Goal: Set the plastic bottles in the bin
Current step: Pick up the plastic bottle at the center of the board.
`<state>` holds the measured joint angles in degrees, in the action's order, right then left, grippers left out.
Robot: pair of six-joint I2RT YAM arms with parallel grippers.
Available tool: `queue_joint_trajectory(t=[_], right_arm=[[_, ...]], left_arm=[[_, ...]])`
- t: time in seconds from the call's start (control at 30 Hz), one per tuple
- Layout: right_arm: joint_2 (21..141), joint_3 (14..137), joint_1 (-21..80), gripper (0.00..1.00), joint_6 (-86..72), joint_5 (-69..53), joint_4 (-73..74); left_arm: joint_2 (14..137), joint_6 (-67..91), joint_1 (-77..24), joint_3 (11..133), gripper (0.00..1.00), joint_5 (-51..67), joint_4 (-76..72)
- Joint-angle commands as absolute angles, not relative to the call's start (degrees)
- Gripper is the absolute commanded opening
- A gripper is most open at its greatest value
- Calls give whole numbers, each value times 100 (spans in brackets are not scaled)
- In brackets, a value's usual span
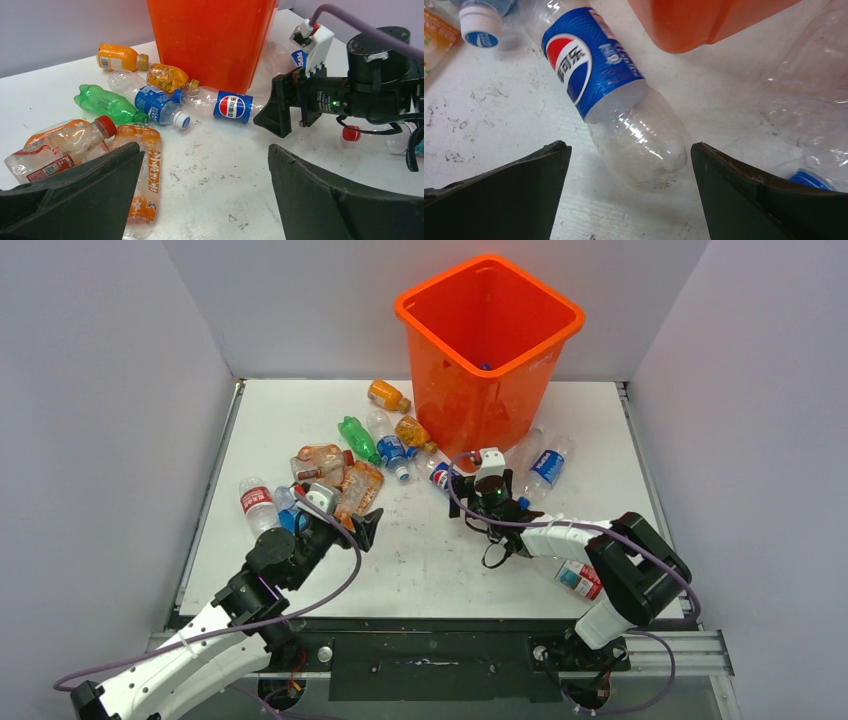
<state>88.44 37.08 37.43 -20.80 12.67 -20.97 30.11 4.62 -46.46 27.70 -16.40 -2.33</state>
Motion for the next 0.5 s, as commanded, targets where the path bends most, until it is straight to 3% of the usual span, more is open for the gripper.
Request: queue_joint_trajectory(t=[0.0,0.23,0.47], right_arm=[[8966,3905,3871,94,-2161,852,-2622],[8999,3929,4594,94,-2471,1118,-2284],[9163,4354,4511,97,-2362,1261,-1680]], left_arm=[[2977,404,-4690,3006,96,-1382,-400],[2953,369,-4736,3010,96,-1380,-380],[2944,356,-4746,3007,96,-1395,-376]])
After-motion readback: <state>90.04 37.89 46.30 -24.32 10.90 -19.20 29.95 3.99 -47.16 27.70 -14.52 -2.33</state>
